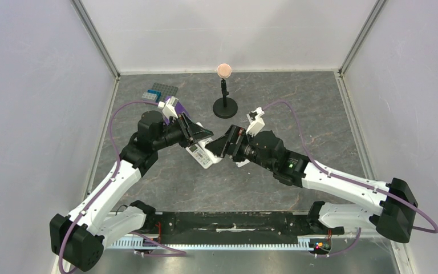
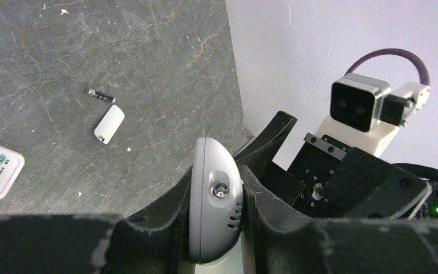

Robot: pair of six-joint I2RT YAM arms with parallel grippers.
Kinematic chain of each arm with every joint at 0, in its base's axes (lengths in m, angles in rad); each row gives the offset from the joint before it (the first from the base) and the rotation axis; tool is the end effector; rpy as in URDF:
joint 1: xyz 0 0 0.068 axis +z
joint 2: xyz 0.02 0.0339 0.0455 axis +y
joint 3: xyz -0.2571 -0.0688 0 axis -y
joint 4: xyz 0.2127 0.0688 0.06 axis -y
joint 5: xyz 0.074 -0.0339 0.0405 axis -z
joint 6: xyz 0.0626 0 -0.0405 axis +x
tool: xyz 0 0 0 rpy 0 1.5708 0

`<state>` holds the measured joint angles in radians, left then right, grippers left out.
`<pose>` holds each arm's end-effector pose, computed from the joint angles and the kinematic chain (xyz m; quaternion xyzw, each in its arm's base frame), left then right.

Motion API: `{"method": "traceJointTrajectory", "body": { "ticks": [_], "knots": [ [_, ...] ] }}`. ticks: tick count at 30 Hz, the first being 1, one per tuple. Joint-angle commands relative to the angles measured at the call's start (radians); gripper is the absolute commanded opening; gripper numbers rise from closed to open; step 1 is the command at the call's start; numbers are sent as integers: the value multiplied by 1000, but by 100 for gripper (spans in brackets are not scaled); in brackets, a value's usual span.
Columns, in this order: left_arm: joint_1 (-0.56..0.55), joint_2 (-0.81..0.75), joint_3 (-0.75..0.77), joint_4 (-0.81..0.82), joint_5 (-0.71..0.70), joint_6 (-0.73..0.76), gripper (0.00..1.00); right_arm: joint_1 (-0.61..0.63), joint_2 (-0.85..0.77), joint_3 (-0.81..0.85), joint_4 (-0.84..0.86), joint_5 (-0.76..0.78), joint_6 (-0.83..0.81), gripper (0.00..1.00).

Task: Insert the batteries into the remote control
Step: Load the battery into the remote control.

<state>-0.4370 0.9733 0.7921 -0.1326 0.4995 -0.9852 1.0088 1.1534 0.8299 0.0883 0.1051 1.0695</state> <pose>0.1849 -0.1194 0.3069 -0.0723 0.7939 -0.5233 0.3011 0.1489 0.2241 0.3060 0.0563 0.7828 0.5121 0.3491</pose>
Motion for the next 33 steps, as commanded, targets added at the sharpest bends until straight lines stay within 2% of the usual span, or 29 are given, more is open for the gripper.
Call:
{"method": "traceJointTrajectory", "body": {
  "ticks": [1,7,13,24,31,33],
  "knots": [
    [1,-10,33,47,-4,40,2,-34,-16,-28,38,-44,199,98],
    [1,-31,6,101,0,46,2,-66,-18,-106,151,-101,361,98],
    [1,-41,-9,128,12,83,2,-71,-15,-184,349,-132,459,98],
    [1,-48,-24,128,23,84,2,-90,0,-162,359,-138,475,98],
    [1,-68,-40,182,56,98,2,-96,21,-187,442,-154,535,98],
    [1,-70,-45,183,57,100,2,-96,26,-187,454,-159,537,95]
  ]
}}
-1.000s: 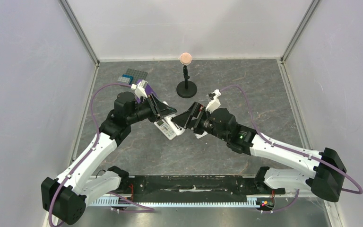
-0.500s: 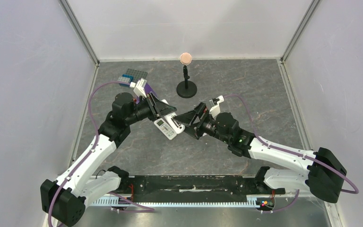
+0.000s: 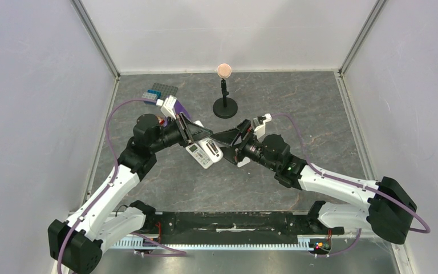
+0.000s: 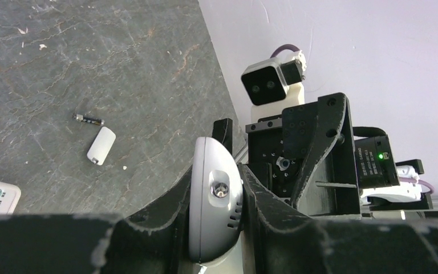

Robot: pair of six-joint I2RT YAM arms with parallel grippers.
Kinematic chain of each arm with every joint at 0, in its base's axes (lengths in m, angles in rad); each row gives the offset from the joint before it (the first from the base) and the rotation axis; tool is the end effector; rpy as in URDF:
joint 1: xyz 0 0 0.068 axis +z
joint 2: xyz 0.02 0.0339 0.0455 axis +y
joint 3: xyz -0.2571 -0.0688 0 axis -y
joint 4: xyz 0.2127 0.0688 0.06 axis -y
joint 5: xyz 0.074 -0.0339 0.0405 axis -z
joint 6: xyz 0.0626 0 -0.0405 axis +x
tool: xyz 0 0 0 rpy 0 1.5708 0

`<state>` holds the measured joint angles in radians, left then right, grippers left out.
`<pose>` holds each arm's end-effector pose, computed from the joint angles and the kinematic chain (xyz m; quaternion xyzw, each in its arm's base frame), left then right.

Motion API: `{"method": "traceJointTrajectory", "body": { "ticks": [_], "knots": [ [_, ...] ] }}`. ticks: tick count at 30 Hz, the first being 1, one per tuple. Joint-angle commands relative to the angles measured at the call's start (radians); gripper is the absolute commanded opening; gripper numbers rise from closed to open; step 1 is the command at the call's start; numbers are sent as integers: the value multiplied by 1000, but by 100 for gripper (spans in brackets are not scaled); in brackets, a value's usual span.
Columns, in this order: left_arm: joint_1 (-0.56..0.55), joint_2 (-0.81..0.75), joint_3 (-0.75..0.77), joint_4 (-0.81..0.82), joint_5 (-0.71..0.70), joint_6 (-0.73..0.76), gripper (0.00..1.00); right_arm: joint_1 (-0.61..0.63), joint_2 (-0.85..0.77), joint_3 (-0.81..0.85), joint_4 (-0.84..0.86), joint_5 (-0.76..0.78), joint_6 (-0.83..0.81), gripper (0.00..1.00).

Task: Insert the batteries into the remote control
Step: Load the battery into the remote control.

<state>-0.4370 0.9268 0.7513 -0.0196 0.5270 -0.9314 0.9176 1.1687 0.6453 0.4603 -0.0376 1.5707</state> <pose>0.1780 -0.1179 0.3162 -0.0222 0.7637 -0.5434 0.3478 0.1621 0.2158 0.2871 0.2216 0.6945 0.6525 0.2066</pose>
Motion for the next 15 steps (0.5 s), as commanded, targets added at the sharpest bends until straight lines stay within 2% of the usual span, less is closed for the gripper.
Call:
{"method": "traceJointTrajectory", "body": {
  "ticks": [1,7,15],
  "knots": [
    [1,-25,-6,72,30,47,2,-5,14,-2,84,-19,36,92],
    [1,-26,-4,79,27,42,2,-8,29,-6,103,-43,40,72],
    [1,-27,-6,81,38,46,2,-11,45,1,104,-60,35,63]
  ]
}}
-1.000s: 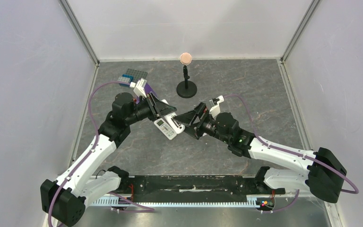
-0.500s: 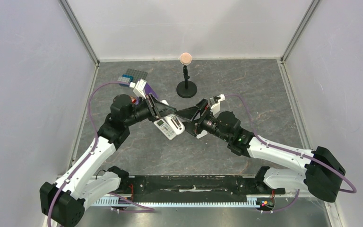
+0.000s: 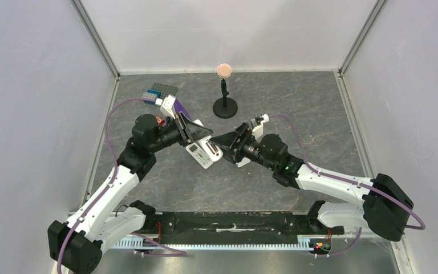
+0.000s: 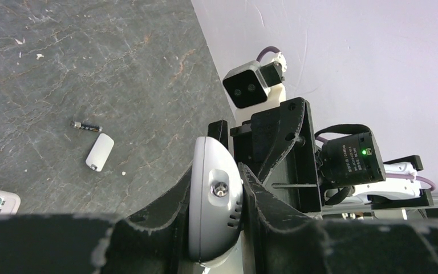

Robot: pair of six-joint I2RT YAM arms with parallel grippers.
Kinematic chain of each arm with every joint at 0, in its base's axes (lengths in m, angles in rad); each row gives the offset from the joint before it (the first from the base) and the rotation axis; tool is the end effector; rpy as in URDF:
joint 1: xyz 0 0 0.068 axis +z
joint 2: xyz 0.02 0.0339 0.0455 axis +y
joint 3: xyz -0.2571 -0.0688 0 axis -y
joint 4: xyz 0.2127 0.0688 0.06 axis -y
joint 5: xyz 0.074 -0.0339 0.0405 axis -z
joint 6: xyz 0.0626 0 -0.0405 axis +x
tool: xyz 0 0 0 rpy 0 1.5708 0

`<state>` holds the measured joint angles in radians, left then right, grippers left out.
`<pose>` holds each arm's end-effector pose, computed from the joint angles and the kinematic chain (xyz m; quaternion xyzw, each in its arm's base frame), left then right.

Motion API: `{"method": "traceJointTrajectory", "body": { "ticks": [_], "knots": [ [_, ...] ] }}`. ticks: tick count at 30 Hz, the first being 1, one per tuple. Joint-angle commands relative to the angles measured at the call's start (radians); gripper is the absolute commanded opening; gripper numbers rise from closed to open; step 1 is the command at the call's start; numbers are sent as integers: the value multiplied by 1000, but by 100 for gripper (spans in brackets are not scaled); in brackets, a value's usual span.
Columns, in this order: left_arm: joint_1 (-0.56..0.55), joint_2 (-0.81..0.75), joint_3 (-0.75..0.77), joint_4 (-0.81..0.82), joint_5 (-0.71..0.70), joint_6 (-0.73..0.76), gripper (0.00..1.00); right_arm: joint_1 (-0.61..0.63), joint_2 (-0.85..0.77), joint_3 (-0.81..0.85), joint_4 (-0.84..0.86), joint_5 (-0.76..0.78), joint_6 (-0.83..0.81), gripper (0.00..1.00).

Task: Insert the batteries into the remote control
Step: Load the battery into the remote control.

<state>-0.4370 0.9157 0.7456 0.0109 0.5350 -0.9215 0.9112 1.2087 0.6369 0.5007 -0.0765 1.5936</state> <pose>0.1762 -0.1175 0.3202 -0.0096 0.7537 -0.5495 0.3603 0.1656 0.2213 0.2796 0.2201 0.6978 0.6556 0.1866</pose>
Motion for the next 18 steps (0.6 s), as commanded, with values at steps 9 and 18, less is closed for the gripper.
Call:
{"method": "traceJointTrajectory", "body": {
  "ticks": [9,18],
  "knots": [
    [0,-15,7,52,34,8,2,-6,13,-9,88,-33,25,44],
    [0,-25,25,36,22,-14,2,-9,-5,-17,87,-40,-27,58]
  ]
}}
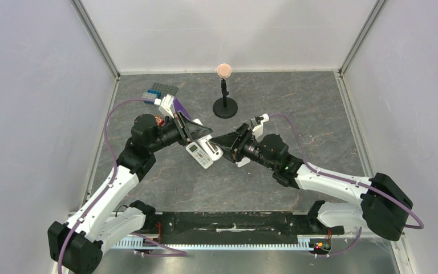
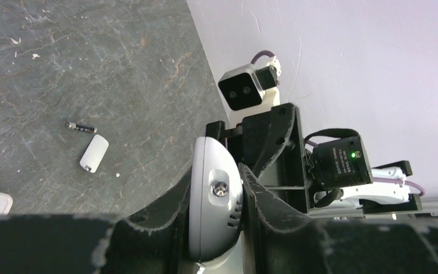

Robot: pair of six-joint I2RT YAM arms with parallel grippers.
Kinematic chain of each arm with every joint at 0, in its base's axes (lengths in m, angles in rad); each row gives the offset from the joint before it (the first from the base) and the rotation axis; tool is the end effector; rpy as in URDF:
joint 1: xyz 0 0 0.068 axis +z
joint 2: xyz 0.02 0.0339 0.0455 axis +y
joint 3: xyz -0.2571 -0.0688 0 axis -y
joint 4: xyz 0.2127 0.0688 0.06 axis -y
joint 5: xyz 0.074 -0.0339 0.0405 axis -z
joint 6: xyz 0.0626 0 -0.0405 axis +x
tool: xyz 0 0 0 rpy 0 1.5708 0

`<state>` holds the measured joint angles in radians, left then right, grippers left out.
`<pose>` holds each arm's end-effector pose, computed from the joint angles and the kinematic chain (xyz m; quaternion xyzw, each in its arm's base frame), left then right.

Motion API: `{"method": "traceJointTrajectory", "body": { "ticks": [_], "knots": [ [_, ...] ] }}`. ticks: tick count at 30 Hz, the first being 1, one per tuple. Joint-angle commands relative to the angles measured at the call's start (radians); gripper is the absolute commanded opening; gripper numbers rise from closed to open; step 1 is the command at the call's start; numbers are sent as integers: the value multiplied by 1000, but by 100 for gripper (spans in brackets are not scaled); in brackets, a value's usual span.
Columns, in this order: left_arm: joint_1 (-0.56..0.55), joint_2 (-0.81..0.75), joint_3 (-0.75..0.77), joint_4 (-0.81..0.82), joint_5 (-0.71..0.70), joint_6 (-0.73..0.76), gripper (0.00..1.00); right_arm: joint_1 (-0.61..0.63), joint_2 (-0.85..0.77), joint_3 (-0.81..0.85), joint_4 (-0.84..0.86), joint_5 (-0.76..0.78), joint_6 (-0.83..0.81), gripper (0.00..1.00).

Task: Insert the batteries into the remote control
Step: Load the battery into the remote control, then adjust the battery at the center of the board.

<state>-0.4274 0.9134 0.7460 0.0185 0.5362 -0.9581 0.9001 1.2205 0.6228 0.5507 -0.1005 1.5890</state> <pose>0.1770 -0.1157 0.3218 -0.0248 0.7504 -0.5563 0.3560 0.1675 0.2213 0.2785 0.2114 0.6919 0.6647 0.1865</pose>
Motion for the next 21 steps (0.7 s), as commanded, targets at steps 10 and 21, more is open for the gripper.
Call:
{"method": "traceJointTrajectory", "body": {
  "ticks": [10,21],
  "knots": [
    [-9,-41,7,-12,-92,76,2,-39,-126,-40,-68,-1,-118,91],
    [-7,-109,3,-188,-277,173,2,-236,-154,105,-609,-10,-846,69]
  ]
}}
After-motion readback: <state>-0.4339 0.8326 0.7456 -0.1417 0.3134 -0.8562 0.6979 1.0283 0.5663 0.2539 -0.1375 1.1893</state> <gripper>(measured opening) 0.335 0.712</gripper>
